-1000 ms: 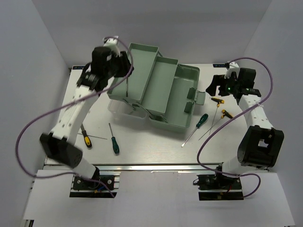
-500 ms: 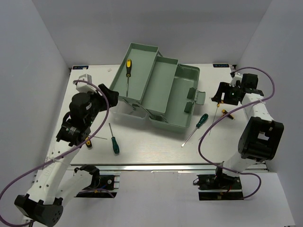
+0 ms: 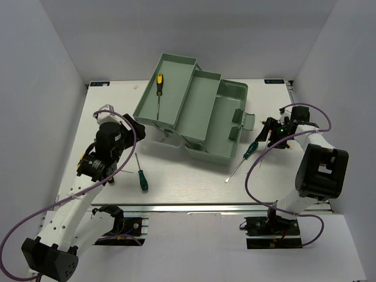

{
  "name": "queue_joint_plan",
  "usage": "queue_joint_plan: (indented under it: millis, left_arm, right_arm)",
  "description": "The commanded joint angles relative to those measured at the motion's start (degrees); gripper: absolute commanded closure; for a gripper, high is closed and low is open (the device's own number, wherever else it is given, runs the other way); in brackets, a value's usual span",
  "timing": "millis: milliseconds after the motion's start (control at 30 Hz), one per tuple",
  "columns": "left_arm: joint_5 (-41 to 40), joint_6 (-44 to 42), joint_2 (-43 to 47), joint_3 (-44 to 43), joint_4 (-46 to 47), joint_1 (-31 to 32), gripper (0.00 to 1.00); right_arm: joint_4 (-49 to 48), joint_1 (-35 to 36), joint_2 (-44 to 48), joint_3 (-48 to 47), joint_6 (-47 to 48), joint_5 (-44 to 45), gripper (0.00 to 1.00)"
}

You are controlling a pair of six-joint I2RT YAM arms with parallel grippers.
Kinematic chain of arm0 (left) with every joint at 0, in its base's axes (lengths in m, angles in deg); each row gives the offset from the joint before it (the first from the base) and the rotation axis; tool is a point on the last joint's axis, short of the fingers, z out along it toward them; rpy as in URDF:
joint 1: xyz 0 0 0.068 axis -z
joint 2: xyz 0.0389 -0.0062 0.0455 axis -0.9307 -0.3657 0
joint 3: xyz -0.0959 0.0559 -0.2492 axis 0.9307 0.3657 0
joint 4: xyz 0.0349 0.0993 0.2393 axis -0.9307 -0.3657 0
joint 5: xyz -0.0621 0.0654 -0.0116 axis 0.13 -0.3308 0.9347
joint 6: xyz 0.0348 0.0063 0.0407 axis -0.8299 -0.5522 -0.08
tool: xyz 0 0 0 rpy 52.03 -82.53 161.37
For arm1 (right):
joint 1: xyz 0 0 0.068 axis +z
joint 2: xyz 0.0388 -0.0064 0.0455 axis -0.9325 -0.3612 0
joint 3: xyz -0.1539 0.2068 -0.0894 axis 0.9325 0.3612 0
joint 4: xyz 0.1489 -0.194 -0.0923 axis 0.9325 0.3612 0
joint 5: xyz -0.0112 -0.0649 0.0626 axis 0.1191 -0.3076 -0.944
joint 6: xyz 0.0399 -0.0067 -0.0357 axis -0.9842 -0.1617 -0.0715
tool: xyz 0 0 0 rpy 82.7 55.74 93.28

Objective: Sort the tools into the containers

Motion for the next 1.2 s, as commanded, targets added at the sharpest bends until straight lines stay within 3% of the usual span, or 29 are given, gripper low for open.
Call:
queue_joint_plan:
  millis: [0, 167, 300, 367, 400, 467, 500, 667, 933, 1167]
  left_arm:
    - [-2.04, 2.16, 0.24, 0.59, -0.60, 0.07, 0.15]
    - [-5.20, 5.93, -2.48, 0.68, -6.64, -0.01, 0.18]
    - [-8.72, 12.70, -5.82, -0.03, -15.26, -2.98, 0.72]
    - [-6.45, 14.11, -7.05, 0.58, -17.82, -6.24, 0.76]
    - [-5.05, 14.29, -7.23, 1.02, -18.26, -10.69, 0.75]
    - [-0.56, 14.03, -7.49, 2.95, -18.71, -17.02, 0.62]
    - [0.41, 13.59, -7.67, 3.74, -18.45, -18.72, 0.49]
    - [4.37, 8.50, -11.35, 6.30, -15.90, -25.58, 0.28]
    - [4.72, -2.65, -20.06, 7.35, -13.79, -31.91, 0.24]
    - [4.55, -5.39, -25.07, 9.20, -11.85, -33.59, 0.28]
  right_arm:
    - [-1.35, 0.17, -0.04, -0.19, -2.35, 0.33, 0.26]
    - [0.05, 0.25, -0.91, -1.77, 2.63, -1.16, 0.24]
    - [4.88, 0.25, -1.36, -4.84, 13.17, -6.96, 0.21]
    - [6.20, 0.17, 0.04, -4.59, 16.79, -10.03, 0.20]
    - [6.38, 0.25, 0.66, -3.71, 19.86, -12.05, 0.21]
    - [5.69, 0.25, 3.21, -2.48, 22.08, -13.64, 0.21]
    - [5.25, 0.17, 4.17, -1.95, 23.91, -15.04, 0.21]
    - [4.72, 0.25, 6.38, -0.10, 25.86, -16.20, 0.20]
    - [4.10, 0.08, 6.82, 0.78, 26.13, -16.37, 0.19]
    - [2.96, 0.08, 6.20, 1.22, 24.64, -16.90, 0.18]
